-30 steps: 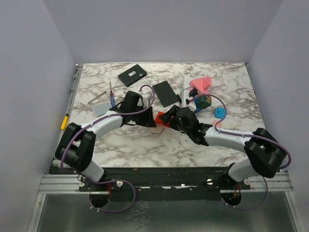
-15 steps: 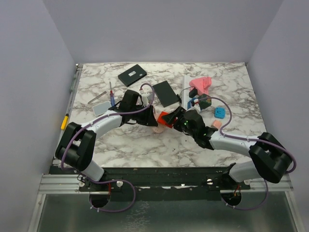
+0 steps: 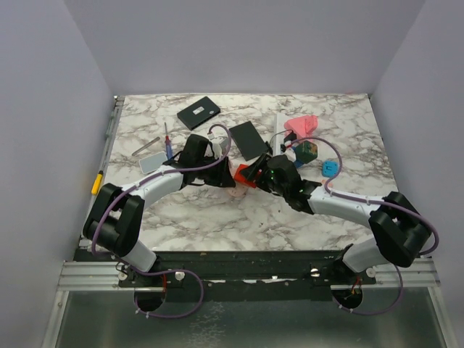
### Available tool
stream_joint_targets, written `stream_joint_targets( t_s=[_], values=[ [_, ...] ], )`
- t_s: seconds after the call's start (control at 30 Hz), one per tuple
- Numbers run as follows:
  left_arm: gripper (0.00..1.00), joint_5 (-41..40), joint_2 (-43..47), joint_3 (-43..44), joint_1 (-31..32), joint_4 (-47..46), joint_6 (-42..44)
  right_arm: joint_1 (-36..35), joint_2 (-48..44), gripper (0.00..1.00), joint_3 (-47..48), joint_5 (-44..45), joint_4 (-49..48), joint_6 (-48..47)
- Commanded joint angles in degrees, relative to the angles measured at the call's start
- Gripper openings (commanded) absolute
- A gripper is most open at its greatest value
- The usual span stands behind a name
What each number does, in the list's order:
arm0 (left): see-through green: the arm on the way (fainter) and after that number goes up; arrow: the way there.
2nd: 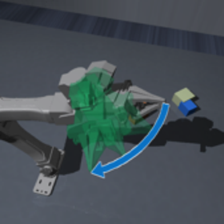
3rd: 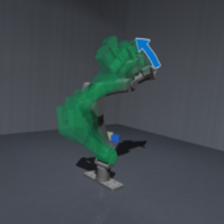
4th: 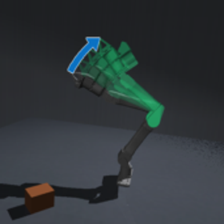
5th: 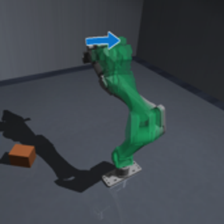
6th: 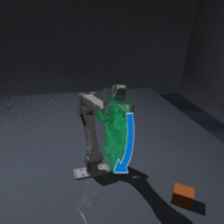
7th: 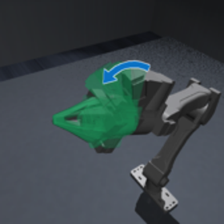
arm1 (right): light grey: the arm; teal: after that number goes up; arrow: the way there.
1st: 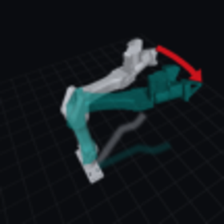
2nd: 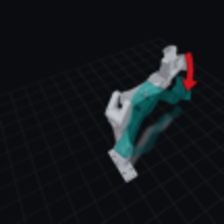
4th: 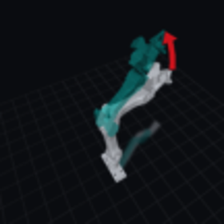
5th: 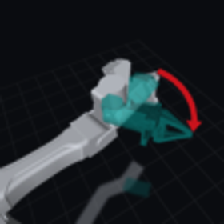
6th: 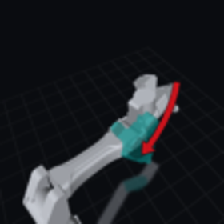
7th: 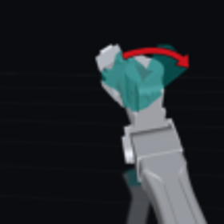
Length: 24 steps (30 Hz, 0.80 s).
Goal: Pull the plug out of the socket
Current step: Remove the plug from the socket.
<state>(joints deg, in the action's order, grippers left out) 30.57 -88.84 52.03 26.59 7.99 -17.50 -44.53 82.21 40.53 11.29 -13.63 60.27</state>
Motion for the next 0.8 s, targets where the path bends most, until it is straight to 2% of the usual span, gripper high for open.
stream_joint_targets(
  t_s=[0.0,0.3,0.57,0.77],
  values=[
    [0.00,-5.9,0.3,1.6,0.0,-2.8,0.8,-0.2,3.7,0.00,6.5,0.4,8.0,0.6],
    [0.00,-7.3,-0.2,2.2,0.7,-1.8,1.6,-1.2,8.3,0.00,11.1,-0.5,10.0,1.9],
    [0.00,-6.8,-1.3,3.1,-0.1,-0.6,2.0,-1.0,5.7,0.00,8.4,3.7,10.6,0.3],
    [0.00,-3.6,-2.7,3.8,-1.8,-0.6,1.1,0.3,3.8,0.00,2.1,0.8,4.4,-0.9]
  ],
)
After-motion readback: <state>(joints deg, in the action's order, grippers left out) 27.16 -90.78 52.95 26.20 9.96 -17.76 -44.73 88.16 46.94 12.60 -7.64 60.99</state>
